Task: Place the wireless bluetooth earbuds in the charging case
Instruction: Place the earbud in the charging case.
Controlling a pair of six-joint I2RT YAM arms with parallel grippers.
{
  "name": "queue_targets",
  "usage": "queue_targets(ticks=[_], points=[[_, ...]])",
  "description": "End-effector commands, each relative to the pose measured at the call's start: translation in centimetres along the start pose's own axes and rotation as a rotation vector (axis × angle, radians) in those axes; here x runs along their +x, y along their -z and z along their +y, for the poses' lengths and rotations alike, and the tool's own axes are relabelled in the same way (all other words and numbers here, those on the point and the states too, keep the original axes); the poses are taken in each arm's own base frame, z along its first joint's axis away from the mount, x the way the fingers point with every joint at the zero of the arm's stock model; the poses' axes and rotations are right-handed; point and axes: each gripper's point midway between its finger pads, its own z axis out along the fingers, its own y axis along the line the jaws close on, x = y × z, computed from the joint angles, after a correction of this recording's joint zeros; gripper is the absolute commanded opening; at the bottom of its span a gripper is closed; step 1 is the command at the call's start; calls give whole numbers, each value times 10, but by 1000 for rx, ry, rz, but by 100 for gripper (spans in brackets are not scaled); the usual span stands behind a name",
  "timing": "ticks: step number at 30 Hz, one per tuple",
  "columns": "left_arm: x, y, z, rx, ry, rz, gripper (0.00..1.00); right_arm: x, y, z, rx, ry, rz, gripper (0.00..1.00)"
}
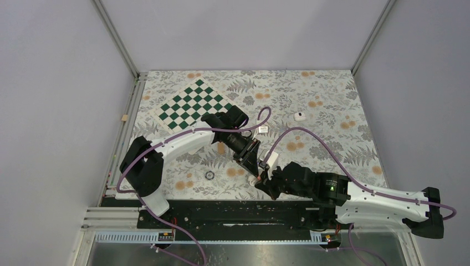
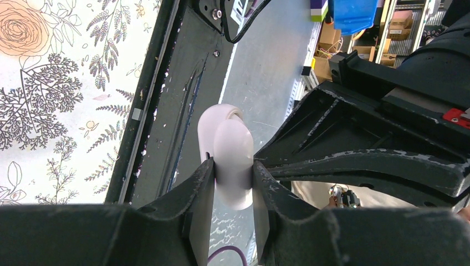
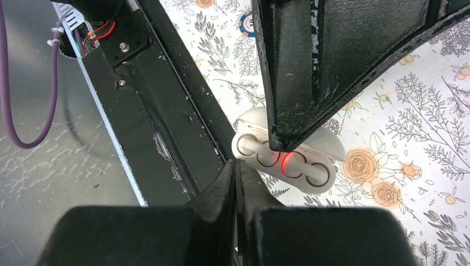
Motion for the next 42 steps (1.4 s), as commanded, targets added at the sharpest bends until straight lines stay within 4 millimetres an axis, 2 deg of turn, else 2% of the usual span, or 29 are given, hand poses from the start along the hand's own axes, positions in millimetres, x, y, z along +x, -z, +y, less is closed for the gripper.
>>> queue_targets(ticks=[1, 9, 12, 14, 15, 16, 17, 18, 20, 22, 25, 30, 36, 42], points=[[-10, 1, -13, 33, -60, -21, 12, -20, -1, 0, 13, 5, -78, 0], [-9, 2, -12, 29, -60, -21, 12, -22, 2, 3, -1, 3, -77, 0], [-9, 2, -11, 19, -65, -27, 11, -25, 17, 2, -3, -32, -92, 0], [-11, 3, -10, 9, -68, -36, 12, -30, 31, -15, 88, -112, -153, 0], [-12, 4, -11, 5, -69, -43, 11, -32, 38, -25, 138, -149, -192, 4], [-14, 4, -12, 5, -71, -51, 11, -32, 45, -39, 205, -209, -239, 19], [-16, 5, -13, 5, -74, -60, 11, -32, 53, -53, 264, -275, -297, 39], [-18, 6, -16, 8, -78, -71, 11, -25, 56, -64, 311, -332, -337, 53], [-25, 9, -21, 26, -88, -108, 11, -25, 69, -76, 319, -446, -468, 67], [-31, 16, -25, 56, -67, -158, 11, -29, 74, -76, 271, -531, -574, 81], [-43, 28, -28, 124, -74, -247, 11, -31, 76, -70, 192, -575, -639, 88], [-65, 61, -46, 263, -69, -429, 11, -46, 75, -48, 83, -553, -624, 94], [-66, 79, -42, 260, -56, -493, 11, -72, 75, -32, 38, -479, -620, 97], [-62, 105, -37, 240, -52, -560, 11, -80, 58, -26, 31, -469, -517, 97]])
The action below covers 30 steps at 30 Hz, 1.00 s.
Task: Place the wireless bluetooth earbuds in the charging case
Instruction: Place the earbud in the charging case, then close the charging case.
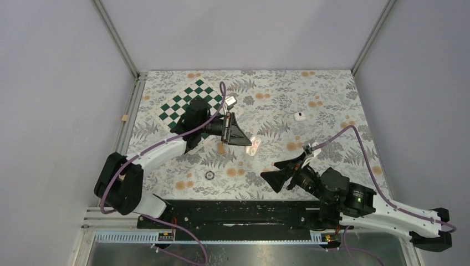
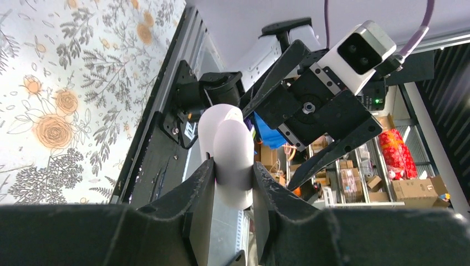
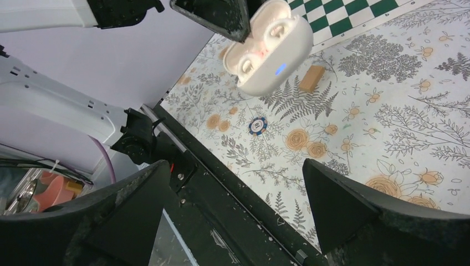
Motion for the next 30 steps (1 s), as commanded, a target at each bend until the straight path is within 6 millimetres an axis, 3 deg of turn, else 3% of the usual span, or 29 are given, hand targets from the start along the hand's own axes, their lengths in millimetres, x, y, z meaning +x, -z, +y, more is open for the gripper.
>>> queue_targets(ticks=[1, 5, 7, 13, 17, 25, 30], points=[[-13, 25, -26, 52, -102, -59, 11, -19, -12, 18, -50, -45, 17, 97], [-20, 46, -25, 12, -114, -110, 11, -24, -28, 3, -82, -196, 68, 93], [-20, 53, -24, -10, -119, -118, 11, -40, -35, 3, -148, -258, 42, 91], [-23, 61, -36, -2, -141, -146, 11, -80, -51, 11, -432, -467, -50, 84], [-26, 62, -46, 45, -142, -169, 11, -100, -52, 27, -617, -502, -107, 84], [-25, 62, -53, 96, -123, -184, 11, -103, -57, 32, -678, -455, -124, 87], [-31, 65, -73, 165, -142, -207, 11, -99, -63, 28, -668, -462, -113, 89]])
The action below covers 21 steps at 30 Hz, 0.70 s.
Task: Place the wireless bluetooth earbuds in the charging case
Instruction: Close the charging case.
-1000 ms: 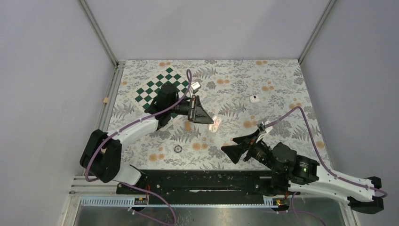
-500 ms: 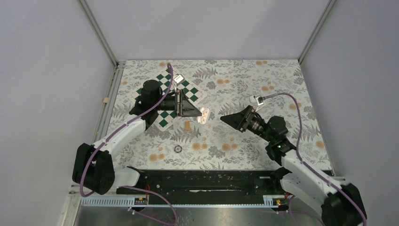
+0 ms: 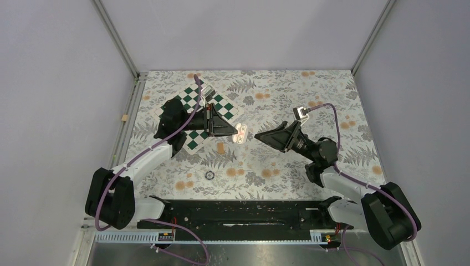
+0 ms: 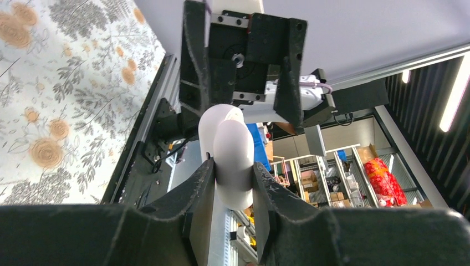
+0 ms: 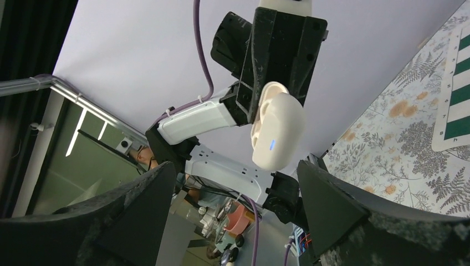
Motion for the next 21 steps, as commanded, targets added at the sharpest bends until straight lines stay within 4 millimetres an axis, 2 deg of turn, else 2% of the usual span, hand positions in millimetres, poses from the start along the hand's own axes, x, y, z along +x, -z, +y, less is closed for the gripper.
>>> queue_targets(ticks=[1, 5, 13, 21], points=[[-8, 3, -41, 127, -102, -22, 11, 0, -5, 24, -102, 75, 19, 89], [-10, 4, -52, 174, -93, -24, 11, 4, -11, 27, -117, 82, 36, 89], [-8, 4, -49, 180, -83, -26, 11, 10, -29, 37, -159, 89, 58, 90], [-3, 3, -55, 202, -79, -9, 11, 3, -48, 44, -185, 90, 41, 91]])
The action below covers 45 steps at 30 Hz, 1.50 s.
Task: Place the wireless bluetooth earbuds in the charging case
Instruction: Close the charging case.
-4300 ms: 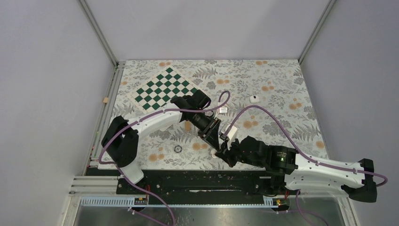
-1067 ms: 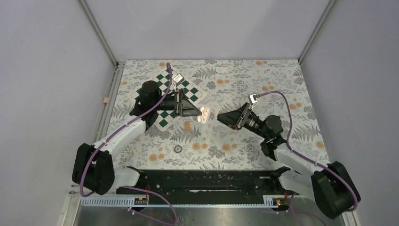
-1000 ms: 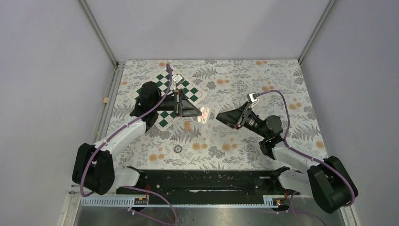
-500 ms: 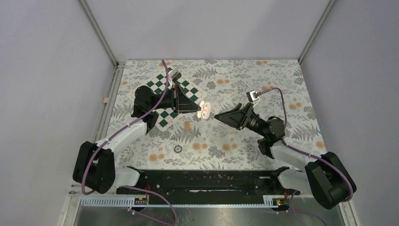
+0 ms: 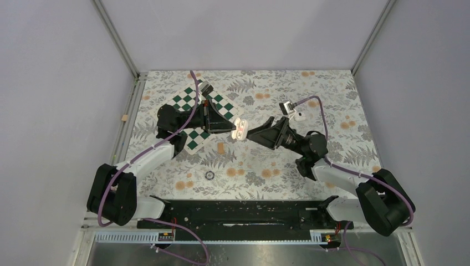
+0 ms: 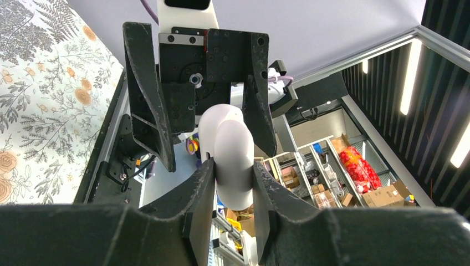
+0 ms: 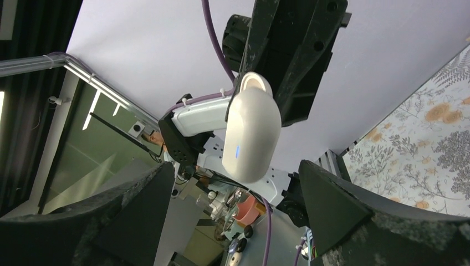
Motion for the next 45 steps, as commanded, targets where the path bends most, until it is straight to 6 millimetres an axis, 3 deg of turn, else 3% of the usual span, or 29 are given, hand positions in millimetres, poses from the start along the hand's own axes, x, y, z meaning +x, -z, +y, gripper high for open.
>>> queue_targets(ticks=[1, 17, 26, 28, 33, 40, 42, 45], points=[[6, -1, -12, 46, -64, 24, 11, -16, -16, 26, -98, 91, -32, 91], [5, -3, 2, 11, -43, 38, 10, -14, -17, 54, -157, 101, -1, 84], [5, -1, 17, -125, -78, 47, 11, -10, -17, 44, -105, 101, 23, 80], [6, 1, 20, -156, -82, 49, 11, -9, -19, 40, -85, 100, 29, 74], [8, 2, 22, -179, -85, 53, 12, -5, -22, 29, -49, 95, 52, 51], [9, 3, 24, -181, -82, 52, 13, -4, -23, 24, -33, 86, 55, 37], [9, 3, 23, -177, -87, 55, 21, -3, -24, 22, -26, 78, 56, 31], [9, 3, 19, -171, -106, 53, 61, -4, -24, 19, -19, 67, 54, 17]])
